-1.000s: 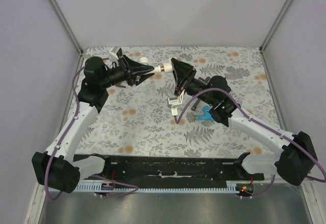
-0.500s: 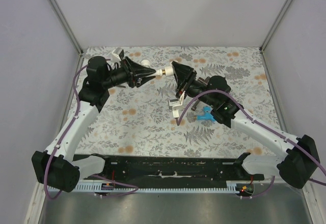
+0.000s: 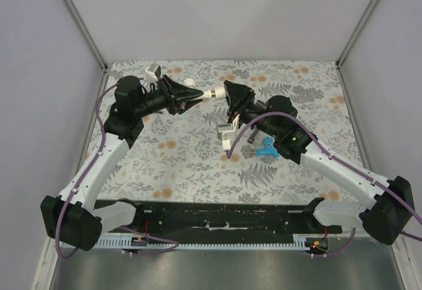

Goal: Install the water faucets

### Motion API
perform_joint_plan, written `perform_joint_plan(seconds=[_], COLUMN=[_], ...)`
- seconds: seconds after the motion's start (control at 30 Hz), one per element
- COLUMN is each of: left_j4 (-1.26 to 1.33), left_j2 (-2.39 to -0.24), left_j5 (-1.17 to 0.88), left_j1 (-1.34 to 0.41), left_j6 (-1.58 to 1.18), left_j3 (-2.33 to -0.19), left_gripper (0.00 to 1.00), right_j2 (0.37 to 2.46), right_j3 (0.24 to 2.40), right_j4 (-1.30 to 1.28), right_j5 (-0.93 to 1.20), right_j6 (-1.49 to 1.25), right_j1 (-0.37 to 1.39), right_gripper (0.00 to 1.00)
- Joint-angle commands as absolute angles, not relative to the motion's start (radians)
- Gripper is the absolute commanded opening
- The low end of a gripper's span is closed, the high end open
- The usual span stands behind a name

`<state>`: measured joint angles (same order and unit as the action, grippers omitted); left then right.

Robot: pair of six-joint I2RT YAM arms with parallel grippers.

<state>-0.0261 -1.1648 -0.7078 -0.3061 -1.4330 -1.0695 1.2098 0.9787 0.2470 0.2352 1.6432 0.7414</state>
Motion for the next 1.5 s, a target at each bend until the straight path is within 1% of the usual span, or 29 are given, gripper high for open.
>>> perform_joint_plan(seconds=[0.0, 0.17, 0.6, 0.83, 1.47], left_j4=[0.110, 0.130, 0.117, 0.124, 0.365], left_j2=[-1.147, -1.149, -1.138, -1.137, -1.111], left_j5=[-0.695, -0.701, -0.718, -0.726, -0.773], left_j1=[-0.321, -0.321, -0.321, -0.322, -0.322], left_j6=[-1.451, -1.445, -1.316, -1.247, -1.215], left_j3=[-1.063, -1.063, -1.069, -1.065, -0.994], left_gripper=[0.02, 0.02, 0.02, 0.02, 0.02], right_j2=[1.186, 1.177, 1.180, 1.193, 1.262], right_j3=[1.041, 1.080, 1.206, 1.296, 1.431], right_j4=[0.210, 0.115, -0.153, -0.284, -0.416], right_j5=[0.324, 0.333, 0.422, 0.485, 0.661], right_j6=[1.530, 1.497, 1.424, 1.313, 1.043], right_j1=[0.770, 0.770, 0.770, 0.770, 0.755], right_gripper=[0.00, 0.00, 0.00, 0.00, 0.00])
